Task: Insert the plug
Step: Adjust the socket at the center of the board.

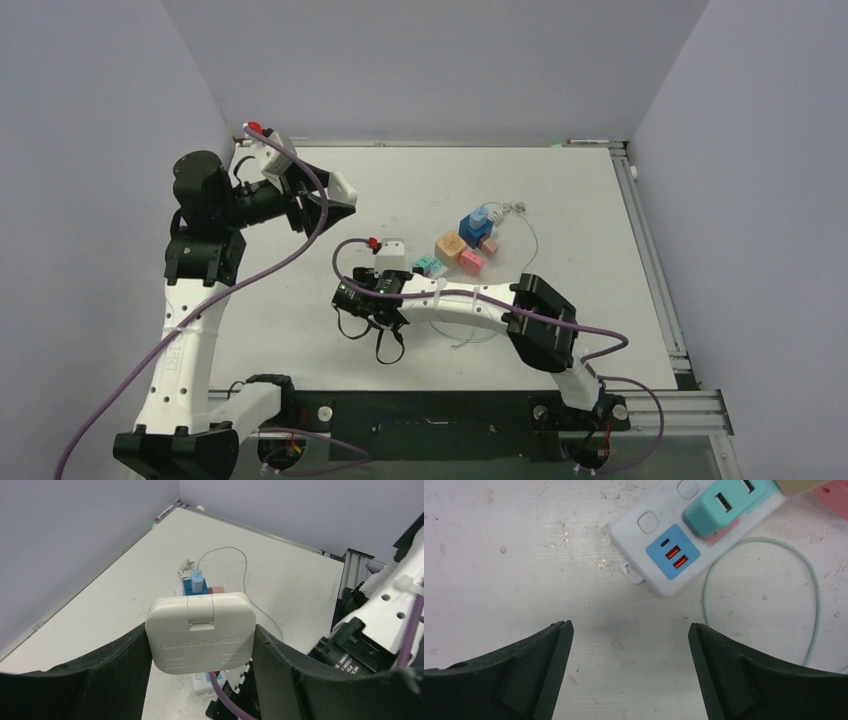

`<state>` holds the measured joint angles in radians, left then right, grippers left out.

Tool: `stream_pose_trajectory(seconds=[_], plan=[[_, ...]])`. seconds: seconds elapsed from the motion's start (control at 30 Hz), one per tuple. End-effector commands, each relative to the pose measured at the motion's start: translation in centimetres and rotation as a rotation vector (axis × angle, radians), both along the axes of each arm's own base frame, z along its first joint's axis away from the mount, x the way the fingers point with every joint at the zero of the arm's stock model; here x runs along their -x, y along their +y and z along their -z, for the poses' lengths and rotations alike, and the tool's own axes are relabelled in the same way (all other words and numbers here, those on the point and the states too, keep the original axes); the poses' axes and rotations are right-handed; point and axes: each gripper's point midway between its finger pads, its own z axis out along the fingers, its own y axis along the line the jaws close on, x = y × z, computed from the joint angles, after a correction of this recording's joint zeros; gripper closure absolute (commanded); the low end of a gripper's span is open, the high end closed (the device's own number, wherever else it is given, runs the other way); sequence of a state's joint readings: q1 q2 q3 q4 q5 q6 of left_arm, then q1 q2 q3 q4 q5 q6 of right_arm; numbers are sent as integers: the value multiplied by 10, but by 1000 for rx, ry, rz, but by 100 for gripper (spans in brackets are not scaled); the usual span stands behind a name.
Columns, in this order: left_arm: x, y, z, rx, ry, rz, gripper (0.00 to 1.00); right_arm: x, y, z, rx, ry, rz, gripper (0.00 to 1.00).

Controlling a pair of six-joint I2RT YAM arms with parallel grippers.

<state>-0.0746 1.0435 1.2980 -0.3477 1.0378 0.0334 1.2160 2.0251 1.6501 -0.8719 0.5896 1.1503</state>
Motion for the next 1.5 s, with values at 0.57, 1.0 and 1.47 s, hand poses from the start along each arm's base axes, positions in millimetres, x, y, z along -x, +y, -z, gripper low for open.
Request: stream_pose_trajectory(seconds=[0.57,1.0,1.47], plan=[[-61,74,10,153,114,-167,79,-52,-20,-59,87,-222,241,5],[-60,73,40,114,114,-156,78,-82,-115,-75,95,-125,439,14],[-61,69,46,112,116,-146,78,-93,-110,-36,-28,10,484,10]])
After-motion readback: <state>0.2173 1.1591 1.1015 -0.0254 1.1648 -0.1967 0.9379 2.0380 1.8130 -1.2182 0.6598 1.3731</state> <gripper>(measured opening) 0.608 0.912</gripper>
